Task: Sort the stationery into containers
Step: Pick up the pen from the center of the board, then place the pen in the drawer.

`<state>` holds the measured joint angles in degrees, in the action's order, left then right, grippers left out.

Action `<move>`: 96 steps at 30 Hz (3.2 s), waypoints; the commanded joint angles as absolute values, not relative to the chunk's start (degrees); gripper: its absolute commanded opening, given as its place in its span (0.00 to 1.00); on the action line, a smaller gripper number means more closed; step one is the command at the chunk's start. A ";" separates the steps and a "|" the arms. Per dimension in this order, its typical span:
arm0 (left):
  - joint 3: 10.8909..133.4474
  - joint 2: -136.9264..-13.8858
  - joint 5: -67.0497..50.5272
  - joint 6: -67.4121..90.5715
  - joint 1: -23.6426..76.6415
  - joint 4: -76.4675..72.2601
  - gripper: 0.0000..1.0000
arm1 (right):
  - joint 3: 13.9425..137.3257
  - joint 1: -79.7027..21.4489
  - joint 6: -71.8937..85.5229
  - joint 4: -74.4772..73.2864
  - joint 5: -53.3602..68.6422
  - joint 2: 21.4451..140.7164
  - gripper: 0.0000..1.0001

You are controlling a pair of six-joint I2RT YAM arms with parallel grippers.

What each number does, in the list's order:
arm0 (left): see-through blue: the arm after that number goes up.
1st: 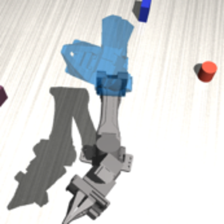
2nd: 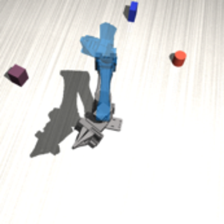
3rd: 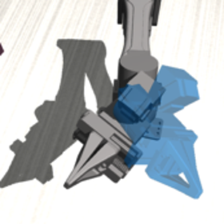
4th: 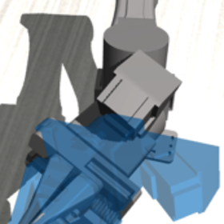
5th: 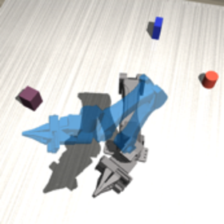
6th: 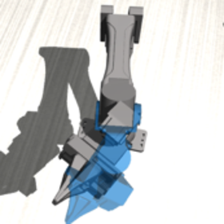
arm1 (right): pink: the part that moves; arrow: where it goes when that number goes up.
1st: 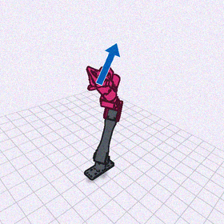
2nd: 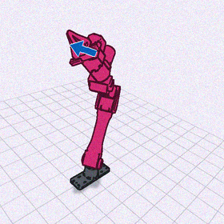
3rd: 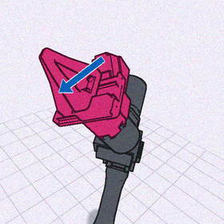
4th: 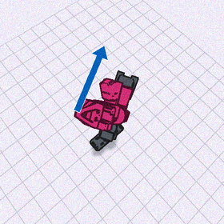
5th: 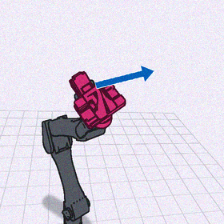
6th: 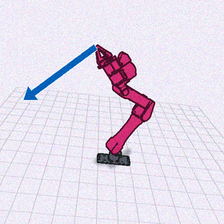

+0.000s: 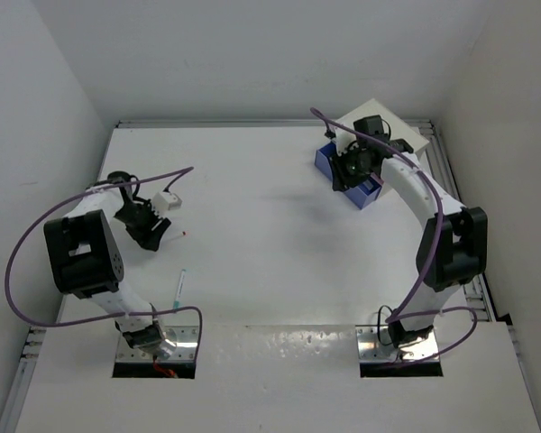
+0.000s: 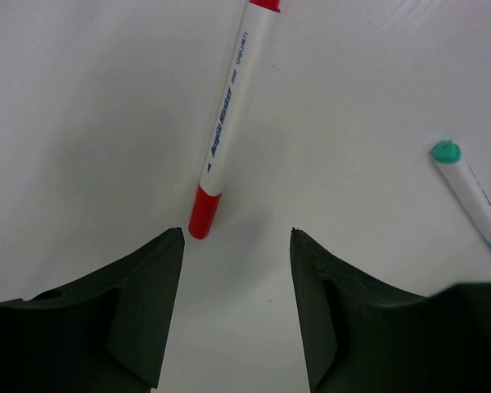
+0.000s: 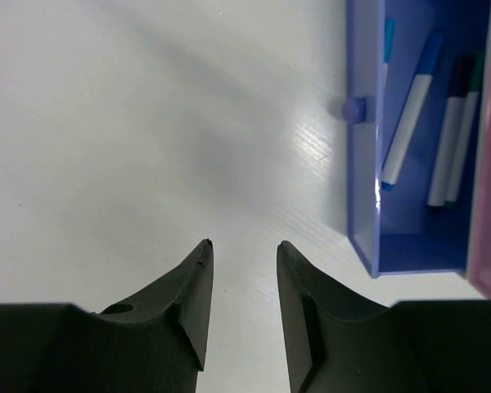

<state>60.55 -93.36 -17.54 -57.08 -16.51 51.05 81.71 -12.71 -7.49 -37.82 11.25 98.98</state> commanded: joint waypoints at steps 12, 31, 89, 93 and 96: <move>59.68 -101.16 -18.10 -65.38 -13.63 40.34 0.48 | 81.38 -8.27 -1.85 -43.23 26.44 95.71 0.37; 55.38 -87.65 -26.46 -73.38 15.19 25.15 0.00 | 91.93 -4.74 -0.88 -61.51 55.18 114.60 0.51; 61.79 -77.34 -22.94 -65.57 38.58 27.07 0.00 | 100.81 -27.42 -8.17 -83.23 74.44 131.22 0.21; 61.52 -76.82 -21.20 -61.73 38.58 25.58 0.14 | 102.21 -26.55 -7.38 -82.71 73.22 130.61 0.02; 62.14 -75.59 -16.46 -54.44 38.58 22.95 0.99 | 105.02 -23.56 -5.63 -80.87 67.28 128.77 0.00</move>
<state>60.84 -79.13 -20.23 -61.08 38.22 27.49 101.30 -26.65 -4.97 -77.08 72.79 131.72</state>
